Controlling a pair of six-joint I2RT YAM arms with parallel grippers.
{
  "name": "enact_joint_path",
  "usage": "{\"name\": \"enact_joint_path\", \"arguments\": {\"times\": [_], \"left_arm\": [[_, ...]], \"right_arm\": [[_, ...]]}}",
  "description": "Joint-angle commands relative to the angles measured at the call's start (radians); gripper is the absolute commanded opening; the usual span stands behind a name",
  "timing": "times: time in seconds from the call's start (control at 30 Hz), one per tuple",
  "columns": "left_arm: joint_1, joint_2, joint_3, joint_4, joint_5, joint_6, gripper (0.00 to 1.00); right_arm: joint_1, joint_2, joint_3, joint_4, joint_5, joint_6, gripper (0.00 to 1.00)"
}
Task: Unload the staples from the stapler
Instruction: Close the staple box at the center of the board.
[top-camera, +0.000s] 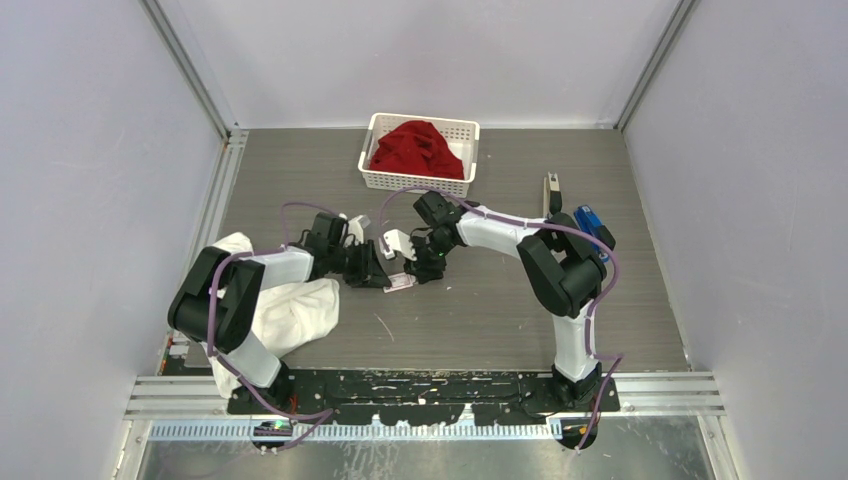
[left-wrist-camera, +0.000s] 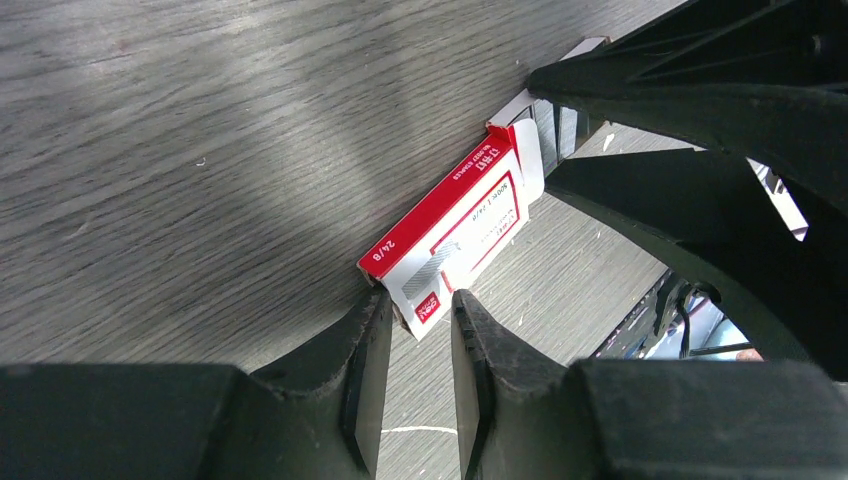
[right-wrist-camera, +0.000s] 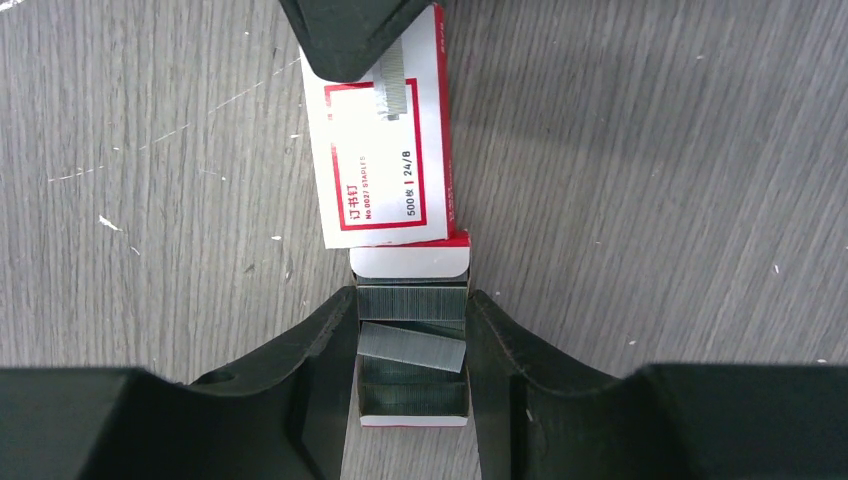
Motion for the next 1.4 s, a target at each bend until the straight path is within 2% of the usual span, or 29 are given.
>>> {"name": "enact_joint_path", "arguments": {"times": [0.0, 0.47, 0.73, 0.87, 1.0, 1.37], "left_arm": [[0.004, 0.015, -0.008, -0.026, -0.051, 0.022, 0.30], [-0.012, 0.017, -0.034, 0.006, -0.057, 0.002, 0.26], [-0.038, -0.002, -0.061, 0.024, -0.095, -0.020, 0.26], [-0.040, -0.021, -0.073, 0.033, -0.105, -0.030, 0.25], [-0.043, -0.029, -0.078, 0.038, -0.107, -0.034, 0.25], [-0.062, -0.022, -0.097, 0.073, -0.110, -0.057, 0.24]], "right_arm": [[0.028, 0.013, -0.020, -0.069, -0.018, -0.039, 0.24], [0.043, 0.005, -0.035, -0.060, -0.013, 0.017, 0.23], [0.047, -0.011, -0.064, -0.040, 0.019, 0.062, 0.28], [0.048, -0.027, -0.082, -0.034, 0.021, 0.066, 0.36], [0.048, -0.032, -0.090, -0.026, 0.013, 0.073, 0.41], [0.062, -0.024, -0.097, -0.021, 0.021, 0.094, 0.42]]}}
